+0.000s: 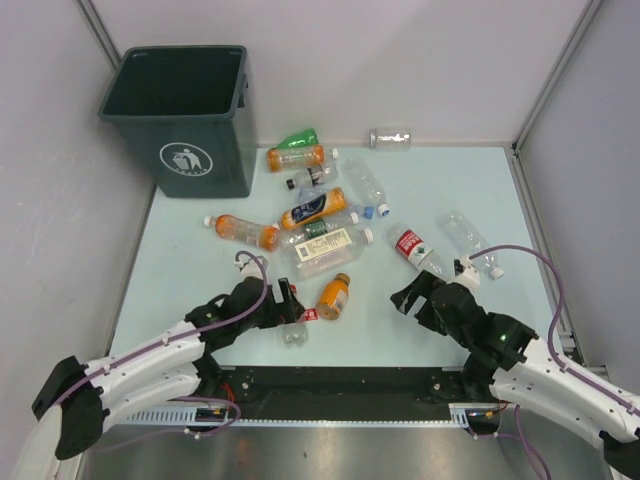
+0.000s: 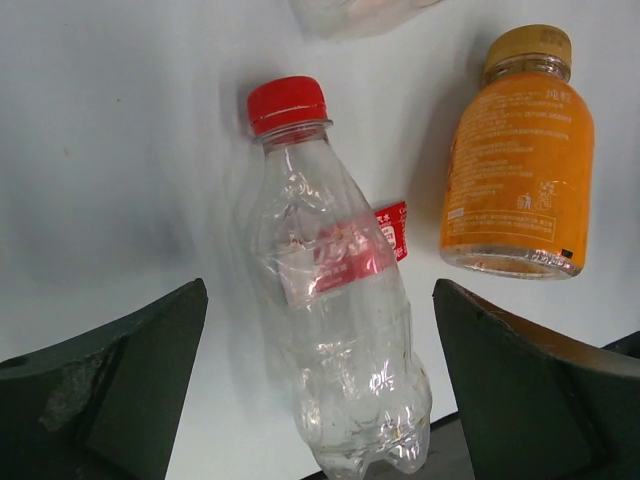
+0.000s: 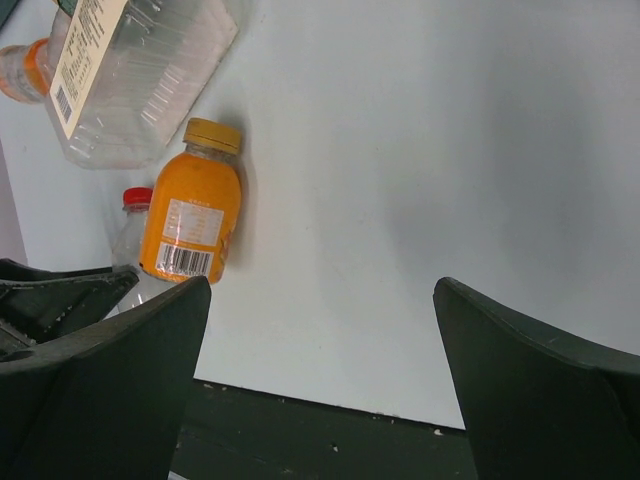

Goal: Put the plastic bottles in the bin
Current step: Pick up the plastic bottle at the center of the board, then place the plastic bottle in the trash bin.

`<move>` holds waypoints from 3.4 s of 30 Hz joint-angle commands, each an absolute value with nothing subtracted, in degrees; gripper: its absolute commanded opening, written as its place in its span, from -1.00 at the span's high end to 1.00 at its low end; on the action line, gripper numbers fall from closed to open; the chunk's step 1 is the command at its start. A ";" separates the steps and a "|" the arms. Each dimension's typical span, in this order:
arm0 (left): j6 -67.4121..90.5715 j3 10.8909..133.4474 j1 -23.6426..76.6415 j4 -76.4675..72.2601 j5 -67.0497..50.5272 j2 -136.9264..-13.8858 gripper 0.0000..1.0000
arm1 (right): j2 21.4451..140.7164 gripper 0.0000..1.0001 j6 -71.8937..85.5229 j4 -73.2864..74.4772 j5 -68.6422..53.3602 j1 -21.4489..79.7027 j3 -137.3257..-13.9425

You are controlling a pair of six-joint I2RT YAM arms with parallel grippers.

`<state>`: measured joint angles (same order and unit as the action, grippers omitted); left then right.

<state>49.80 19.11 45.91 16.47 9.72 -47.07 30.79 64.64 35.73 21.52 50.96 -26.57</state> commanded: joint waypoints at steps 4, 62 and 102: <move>52.39 19.42 48.77 11.86 10.54 -52.03 -0.97 | 26.38 -0.99 67.23 39.81 24.96 51.94 -26.28; 22.43 60.44 45.27 18.63 22.24 -50.97 -0.19 | 23.21 -1.00 66.09 36.04 26.11 50.89 -26.28; 33.76 103.26 -1.93 -4.75 10.82 -93.84 -0.38 | 15.12 -0.99 70.22 45.08 26.80 50.89 -26.28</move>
